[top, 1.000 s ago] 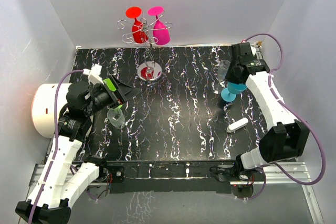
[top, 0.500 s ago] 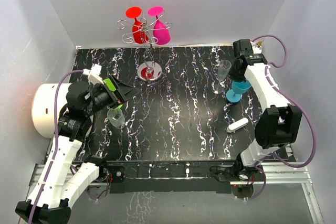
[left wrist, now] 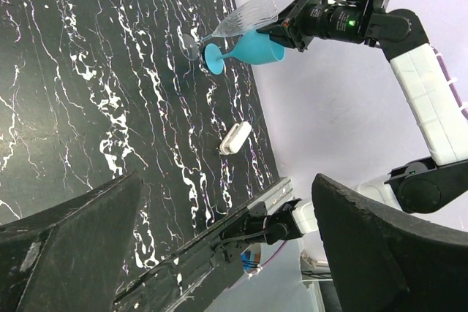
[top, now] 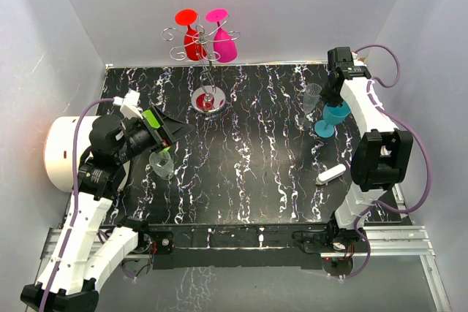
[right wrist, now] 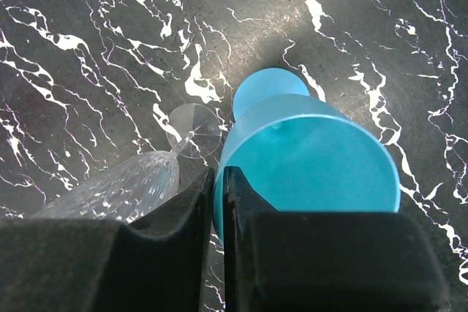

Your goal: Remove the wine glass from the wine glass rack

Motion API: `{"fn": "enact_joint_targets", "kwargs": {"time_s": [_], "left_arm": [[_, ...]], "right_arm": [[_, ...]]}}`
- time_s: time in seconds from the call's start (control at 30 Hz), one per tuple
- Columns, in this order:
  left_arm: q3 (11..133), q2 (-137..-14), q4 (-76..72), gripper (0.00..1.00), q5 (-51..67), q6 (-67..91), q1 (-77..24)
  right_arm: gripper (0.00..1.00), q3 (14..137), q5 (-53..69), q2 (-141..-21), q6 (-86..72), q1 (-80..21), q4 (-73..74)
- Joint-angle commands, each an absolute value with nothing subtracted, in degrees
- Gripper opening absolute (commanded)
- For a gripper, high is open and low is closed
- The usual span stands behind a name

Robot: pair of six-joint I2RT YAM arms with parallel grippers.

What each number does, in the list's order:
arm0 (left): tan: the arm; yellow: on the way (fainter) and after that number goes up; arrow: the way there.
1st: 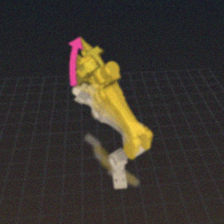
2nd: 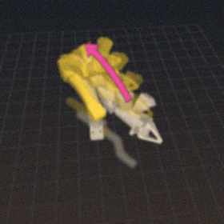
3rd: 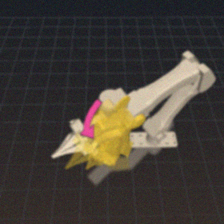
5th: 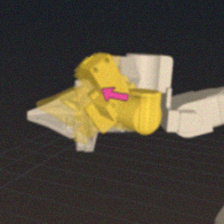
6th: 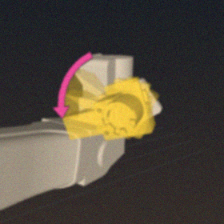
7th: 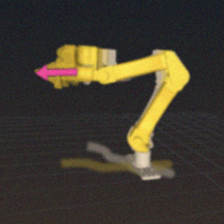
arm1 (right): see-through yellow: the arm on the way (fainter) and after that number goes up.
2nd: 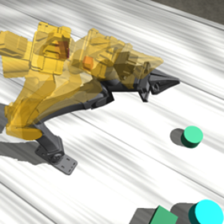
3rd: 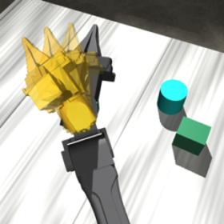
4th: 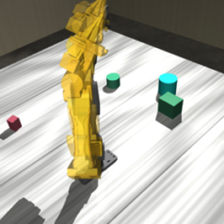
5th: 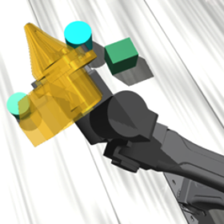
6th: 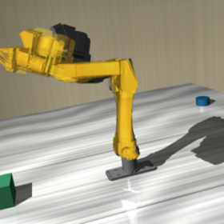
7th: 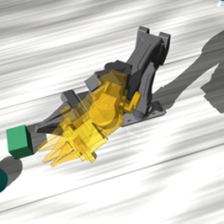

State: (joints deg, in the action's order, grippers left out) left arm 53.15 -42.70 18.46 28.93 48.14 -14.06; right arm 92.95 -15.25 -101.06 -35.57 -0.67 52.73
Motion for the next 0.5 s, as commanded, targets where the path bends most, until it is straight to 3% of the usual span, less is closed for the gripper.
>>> {"fn": "enact_joint_targets", "kwargs": {"time_s": [0.0,0.17,0.47], "left_arm": [[55.5,-42.1,19.1,0.99,29.4,47.7,-14.1],[56.2,-42.1,19.2,0.99,29.2,48.0,-14.1],[54.9,-41.4,20.3,0.99,28.3,47.6,-14.1]], "right_arm": [[0.12,95.9,-16.1,-102.1,-36.7,-0.4,52.2],[0.22,98.3,-16.3,-102.5,-36.0,-0.4,53.5],[0.62,97.1,-15.5,-92.4,-35.3,-0.4,50.1]]}}
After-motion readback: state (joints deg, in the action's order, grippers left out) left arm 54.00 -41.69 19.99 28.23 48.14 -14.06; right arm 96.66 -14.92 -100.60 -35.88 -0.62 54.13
